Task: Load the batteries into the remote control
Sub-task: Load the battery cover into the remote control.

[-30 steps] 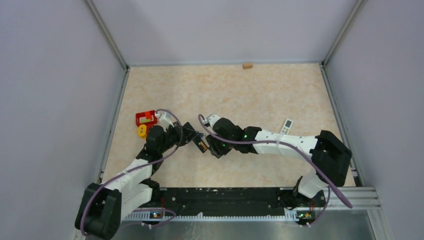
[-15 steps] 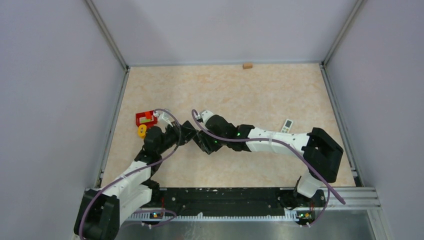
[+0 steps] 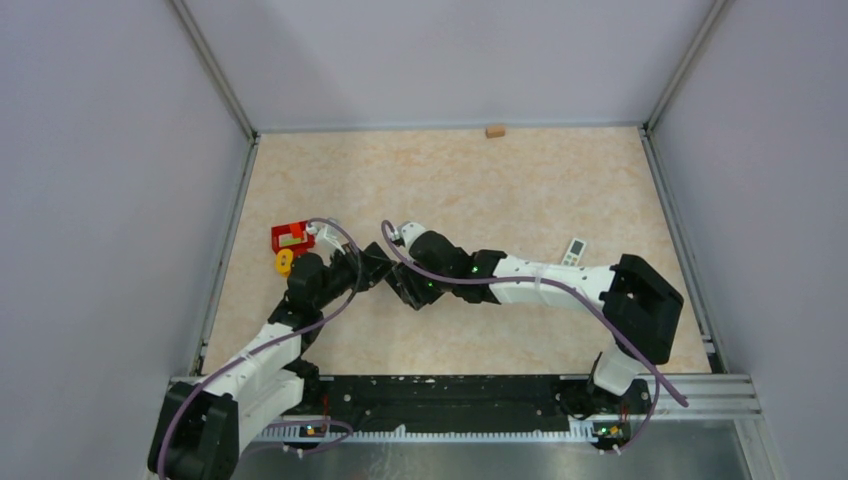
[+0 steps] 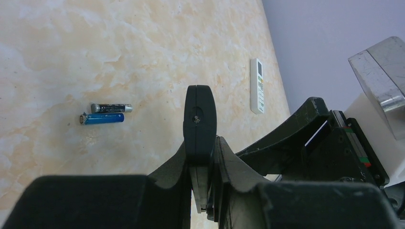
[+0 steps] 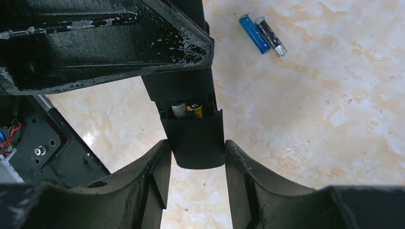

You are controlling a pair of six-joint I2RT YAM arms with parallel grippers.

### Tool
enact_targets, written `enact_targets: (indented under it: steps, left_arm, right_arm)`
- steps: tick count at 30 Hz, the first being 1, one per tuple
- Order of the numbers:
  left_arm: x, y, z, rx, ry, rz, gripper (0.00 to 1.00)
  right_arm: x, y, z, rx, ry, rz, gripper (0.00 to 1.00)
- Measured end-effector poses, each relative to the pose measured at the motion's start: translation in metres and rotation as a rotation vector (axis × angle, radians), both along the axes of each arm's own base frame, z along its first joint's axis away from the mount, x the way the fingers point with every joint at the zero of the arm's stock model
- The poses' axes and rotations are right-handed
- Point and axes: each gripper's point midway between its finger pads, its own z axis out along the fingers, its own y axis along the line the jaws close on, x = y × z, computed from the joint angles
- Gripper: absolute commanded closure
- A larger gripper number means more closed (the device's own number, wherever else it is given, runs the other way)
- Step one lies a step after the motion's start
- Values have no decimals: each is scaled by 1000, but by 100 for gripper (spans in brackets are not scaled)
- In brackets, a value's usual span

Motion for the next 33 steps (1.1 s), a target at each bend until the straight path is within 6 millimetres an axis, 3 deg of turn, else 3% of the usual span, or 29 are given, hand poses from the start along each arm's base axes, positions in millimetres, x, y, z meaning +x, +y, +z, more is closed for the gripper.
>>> enact_targets:
  steps: [33]
  left_arm:
    - [-5,1,2,-4,8,-7,100]
  right_arm:
    - [0,13,2,-23,21,40,55]
